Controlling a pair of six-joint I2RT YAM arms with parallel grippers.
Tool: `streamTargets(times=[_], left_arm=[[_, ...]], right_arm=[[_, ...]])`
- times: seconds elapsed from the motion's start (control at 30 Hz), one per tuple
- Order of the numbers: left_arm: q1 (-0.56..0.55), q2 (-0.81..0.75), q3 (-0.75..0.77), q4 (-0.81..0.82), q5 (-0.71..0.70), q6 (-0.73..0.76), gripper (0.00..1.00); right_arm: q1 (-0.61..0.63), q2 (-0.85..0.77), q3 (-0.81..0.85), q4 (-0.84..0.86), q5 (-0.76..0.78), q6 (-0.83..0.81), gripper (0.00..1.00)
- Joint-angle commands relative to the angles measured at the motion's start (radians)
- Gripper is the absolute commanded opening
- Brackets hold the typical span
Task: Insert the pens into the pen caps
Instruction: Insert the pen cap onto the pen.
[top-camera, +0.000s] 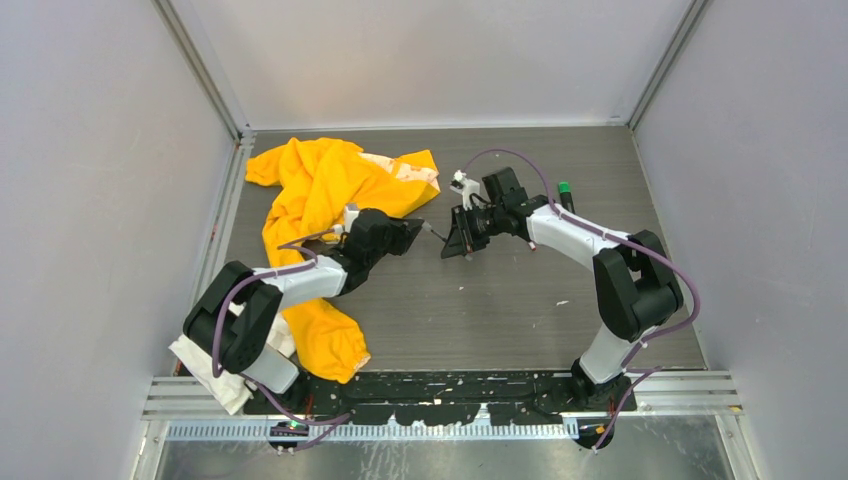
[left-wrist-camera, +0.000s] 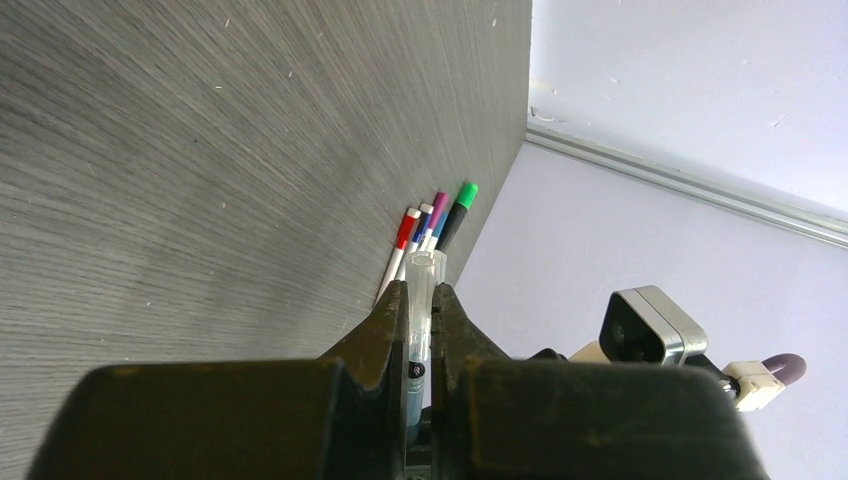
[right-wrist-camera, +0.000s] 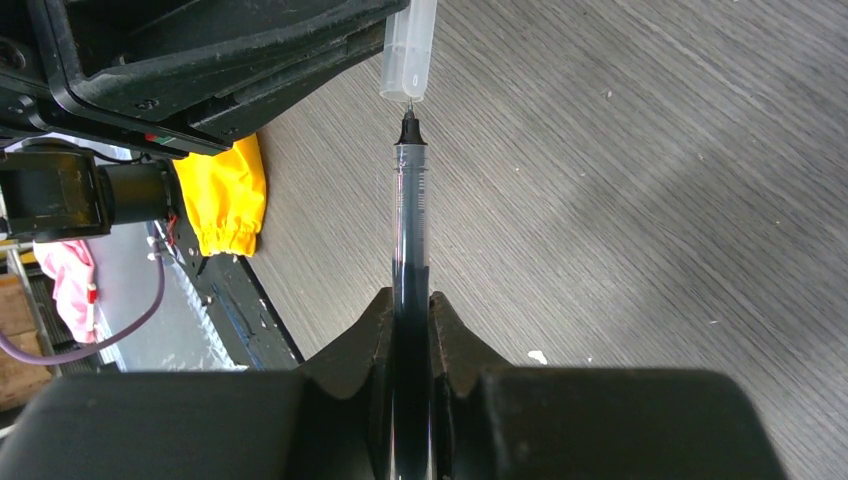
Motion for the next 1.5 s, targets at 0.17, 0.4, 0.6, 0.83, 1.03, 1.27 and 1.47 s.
streamTargets(times=[0.17, 0.4, 0.6, 0.83, 1.03, 1.27, 1.47], left_arm=[[-0.007, -0.006, -0.003, 0.043, -0.019, -0.011, 0.01], [-0.011, 0.009, 0.006, 0.043, -0.008, -0.016, 0.01], [-0.015, 0.019, 0.013, 0.046, 0.0, -0.017, 0.0], [-0.015, 0.033, 0.03, 0.036, 0.013, 0.008, 0.01], [-0.015, 0.029, 0.075, -0.062, 0.02, 0.081, 0.01], [-0.016, 0.039, 0.086, -0.031, 0.04, 0.084, 0.01], [-0.016, 0.043, 0.107, 0.018, 0.089, 0.096, 0.01]], right_arm=[[0.004, 0.01, 0.042, 0.043, 0.004, 0.019, 0.01], [0.011, 0.027, 0.057, 0.045, 0.017, 0.038, 0.01], [0.017, 0.033, 0.062, 0.059, 0.042, 0.059, 0.01], [0.017, 0.043, 0.077, 0.075, -0.012, 0.092, 0.01], [0.02, 0.043, 0.084, 0.063, -0.012, 0.094, 0.01], [0.024, 0.058, 0.083, 0.063, 0.011, 0.084, 0.01], [0.022, 0.053, 0.095, 0.1, 0.085, 0.068, 0.01]])
